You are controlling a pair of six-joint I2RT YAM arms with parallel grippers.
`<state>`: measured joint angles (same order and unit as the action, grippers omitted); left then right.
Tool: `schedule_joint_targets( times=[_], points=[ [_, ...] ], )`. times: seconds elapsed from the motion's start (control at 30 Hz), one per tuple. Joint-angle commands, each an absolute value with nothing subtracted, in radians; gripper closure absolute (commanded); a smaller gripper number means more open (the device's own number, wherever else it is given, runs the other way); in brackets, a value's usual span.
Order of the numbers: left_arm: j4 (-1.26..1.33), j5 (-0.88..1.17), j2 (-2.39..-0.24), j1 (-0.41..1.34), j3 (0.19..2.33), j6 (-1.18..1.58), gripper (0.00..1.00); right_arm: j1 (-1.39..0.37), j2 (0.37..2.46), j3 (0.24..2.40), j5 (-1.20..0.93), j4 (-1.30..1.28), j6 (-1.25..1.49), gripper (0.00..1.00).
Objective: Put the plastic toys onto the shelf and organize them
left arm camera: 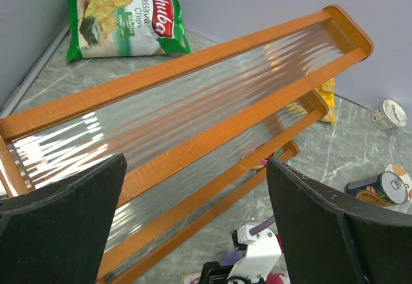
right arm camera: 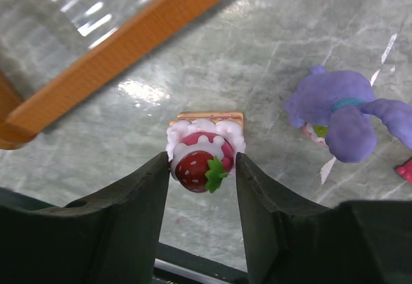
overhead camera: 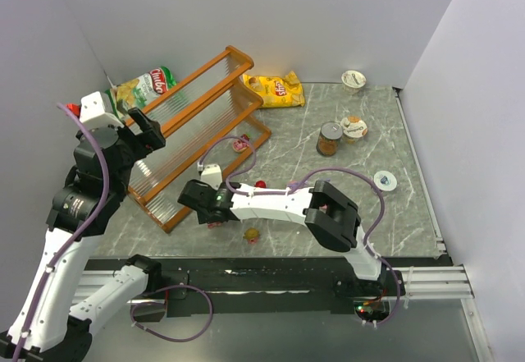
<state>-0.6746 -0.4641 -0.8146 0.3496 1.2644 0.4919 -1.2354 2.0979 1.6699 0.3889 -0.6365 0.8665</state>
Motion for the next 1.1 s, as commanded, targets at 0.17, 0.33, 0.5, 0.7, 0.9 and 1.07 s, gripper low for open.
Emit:
schedule_joint_targets(
  times=[0.17, 0.33, 0.5, 0.7, 0.9, 1.07],
  points=[
    [-0.664, -0.453, -0.810, 0.353, 1.293, 0.476, 0.04, -1.236, 2.091, 1.677, 0.437, -0.637, 0.853, 0.72],
    [-0.657, -0.454, -0.807, 0.353, 1.290, 0.474, 0.04, -1.238, 2.039, 1.614, 0.413, -0.540, 0.784, 0.98],
    [-0.620, -0.457, -0.787, 0.353, 1.270, 0.477, 0.04, -1.238, 1.941, 1.543, 0.411, -0.427, 0.677, 1.00],
    [-0.591, -0.472, -0.767, 0.353, 1.267, 0.488, 0.04, -1.221, 1.816, 1.470, 0.436, -0.275, 0.534, 1.00],
    [-0.617, -0.492, -0.784, 0.353, 1.304, 0.489, 0.04, -1.177, 1.782, 1.457, 0.384, -0.152, 0.419, 1.00],
    [-0.637, -0.499, -0.787, 0.353, 1.319, 0.512, 0.04, -1.076, 1.776, 1.415, 0.290, -0.042, 0.345, 1.00]
  ],
)
